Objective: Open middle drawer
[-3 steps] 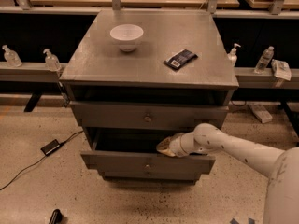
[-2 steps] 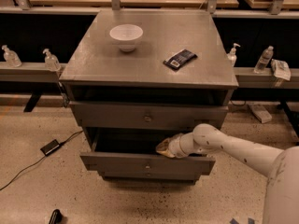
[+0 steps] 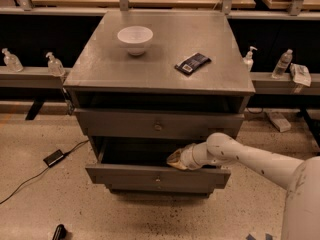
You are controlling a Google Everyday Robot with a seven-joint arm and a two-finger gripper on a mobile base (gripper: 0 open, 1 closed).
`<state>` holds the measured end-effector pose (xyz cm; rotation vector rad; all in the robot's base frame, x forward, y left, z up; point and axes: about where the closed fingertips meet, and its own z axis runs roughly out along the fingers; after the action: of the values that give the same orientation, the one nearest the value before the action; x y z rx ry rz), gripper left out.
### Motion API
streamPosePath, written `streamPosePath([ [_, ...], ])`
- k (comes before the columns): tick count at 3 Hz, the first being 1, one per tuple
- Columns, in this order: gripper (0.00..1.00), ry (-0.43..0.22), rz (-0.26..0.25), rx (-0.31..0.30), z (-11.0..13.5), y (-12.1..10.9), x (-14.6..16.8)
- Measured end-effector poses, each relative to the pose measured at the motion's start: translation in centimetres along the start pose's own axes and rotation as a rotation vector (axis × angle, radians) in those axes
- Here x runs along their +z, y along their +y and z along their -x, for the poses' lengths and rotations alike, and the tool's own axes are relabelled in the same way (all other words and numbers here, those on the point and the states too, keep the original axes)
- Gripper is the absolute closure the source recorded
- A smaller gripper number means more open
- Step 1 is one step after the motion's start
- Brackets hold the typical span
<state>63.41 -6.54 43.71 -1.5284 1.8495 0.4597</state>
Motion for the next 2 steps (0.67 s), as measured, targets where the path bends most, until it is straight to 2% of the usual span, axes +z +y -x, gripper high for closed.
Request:
streamPosePath([
  [1,1.00,-0.034,0.036,0.062,0.58,4.50,-1.68],
  [2,1.00,-0.040,0.038,0.065,0.67,4.77,-1.70],
])
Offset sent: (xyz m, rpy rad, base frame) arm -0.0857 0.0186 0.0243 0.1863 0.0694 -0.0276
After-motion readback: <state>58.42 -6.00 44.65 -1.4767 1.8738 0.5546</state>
